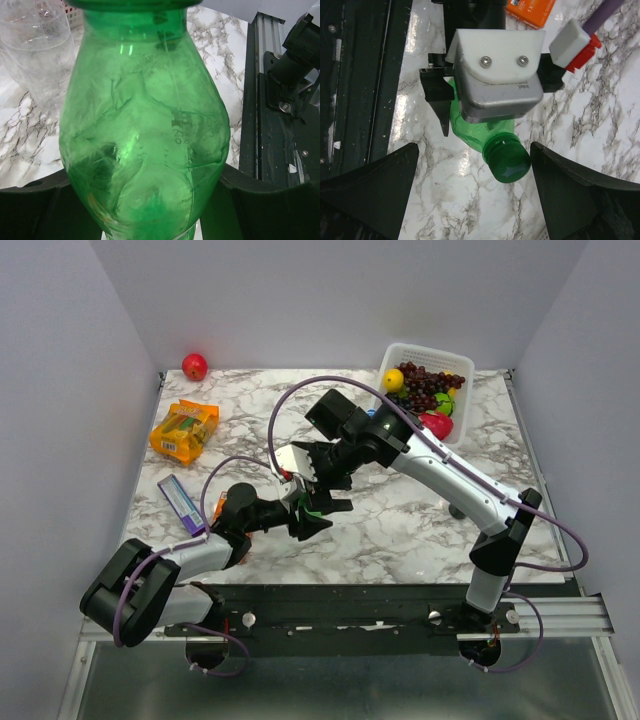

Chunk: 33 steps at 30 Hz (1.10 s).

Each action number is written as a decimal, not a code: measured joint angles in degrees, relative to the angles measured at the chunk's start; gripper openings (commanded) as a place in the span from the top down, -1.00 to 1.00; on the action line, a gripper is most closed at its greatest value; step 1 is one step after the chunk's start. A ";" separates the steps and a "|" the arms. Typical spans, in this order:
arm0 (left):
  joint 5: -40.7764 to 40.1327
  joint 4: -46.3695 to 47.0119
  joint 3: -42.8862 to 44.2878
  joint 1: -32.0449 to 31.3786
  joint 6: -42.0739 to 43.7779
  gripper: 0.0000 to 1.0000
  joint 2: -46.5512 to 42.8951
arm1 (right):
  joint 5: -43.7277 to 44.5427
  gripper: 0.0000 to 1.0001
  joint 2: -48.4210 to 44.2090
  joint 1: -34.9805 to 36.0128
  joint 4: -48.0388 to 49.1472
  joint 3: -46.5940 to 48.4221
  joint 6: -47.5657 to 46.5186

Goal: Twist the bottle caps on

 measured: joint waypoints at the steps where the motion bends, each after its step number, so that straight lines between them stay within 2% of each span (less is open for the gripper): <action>1: 0.07 -0.15 0.00 0.00 -0.04 1.00 0.11 | -0.13 -0.99 -0.15 0.13 0.15 -0.48 -0.17; 9: 0.85 -0.33 0.02 1.05 -1.27 1.00 0.33 | 0.42 -0.99 -1.68 0.13 2.67 -3.54 -0.44; 17: 2.86 0.70 0.02 3.78 -1.36 1.00 0.33 | 4.68 -0.99 -5.40 -0.13 7.72 -10.05 0.13; 24: 0.48 0.72 0.17 6.45 -3.23 1.00 0.33 | 5.49 -0.96 -6.73 0.31 2.45 -11.98 2.05; 29: 0.63 0.09 0.26 6.43 -2.23 1.00 0.28 | 5.20 -0.91 -7.65 -1.22 -0.31 -10.25 5.66; 33: 2.38 -3.02 1.05 6.36 1.77 1.00 -0.31 | 3.67 -0.95 -6.38 -6.34 -0.39 -0.61 8.55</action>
